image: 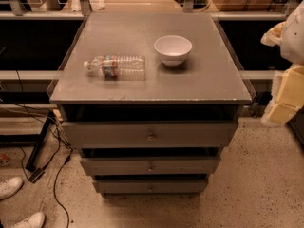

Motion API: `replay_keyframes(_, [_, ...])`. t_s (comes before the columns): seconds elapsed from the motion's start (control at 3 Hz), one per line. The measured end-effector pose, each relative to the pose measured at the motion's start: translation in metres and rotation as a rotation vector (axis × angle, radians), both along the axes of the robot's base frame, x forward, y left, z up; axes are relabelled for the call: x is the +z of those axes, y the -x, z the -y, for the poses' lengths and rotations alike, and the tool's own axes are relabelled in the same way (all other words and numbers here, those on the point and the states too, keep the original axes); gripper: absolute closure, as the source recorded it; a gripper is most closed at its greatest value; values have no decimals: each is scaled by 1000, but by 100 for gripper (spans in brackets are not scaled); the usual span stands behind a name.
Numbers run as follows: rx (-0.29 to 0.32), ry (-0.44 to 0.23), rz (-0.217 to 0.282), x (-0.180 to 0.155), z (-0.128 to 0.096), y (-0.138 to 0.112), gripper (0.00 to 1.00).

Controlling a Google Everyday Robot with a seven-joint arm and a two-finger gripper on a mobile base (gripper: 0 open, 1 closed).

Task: Open middle drawer

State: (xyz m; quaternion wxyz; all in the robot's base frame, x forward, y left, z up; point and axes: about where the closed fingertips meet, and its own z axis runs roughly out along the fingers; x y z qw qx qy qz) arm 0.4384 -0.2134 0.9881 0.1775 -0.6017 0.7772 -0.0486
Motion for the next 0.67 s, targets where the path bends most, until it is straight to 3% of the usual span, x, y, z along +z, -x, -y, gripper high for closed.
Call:
replay_keyframes(0.33, [3, 5, 15, -2, -1, 3, 0])
replay_keyframes(0.67, [23, 42, 15, -26, -6, 15, 0])
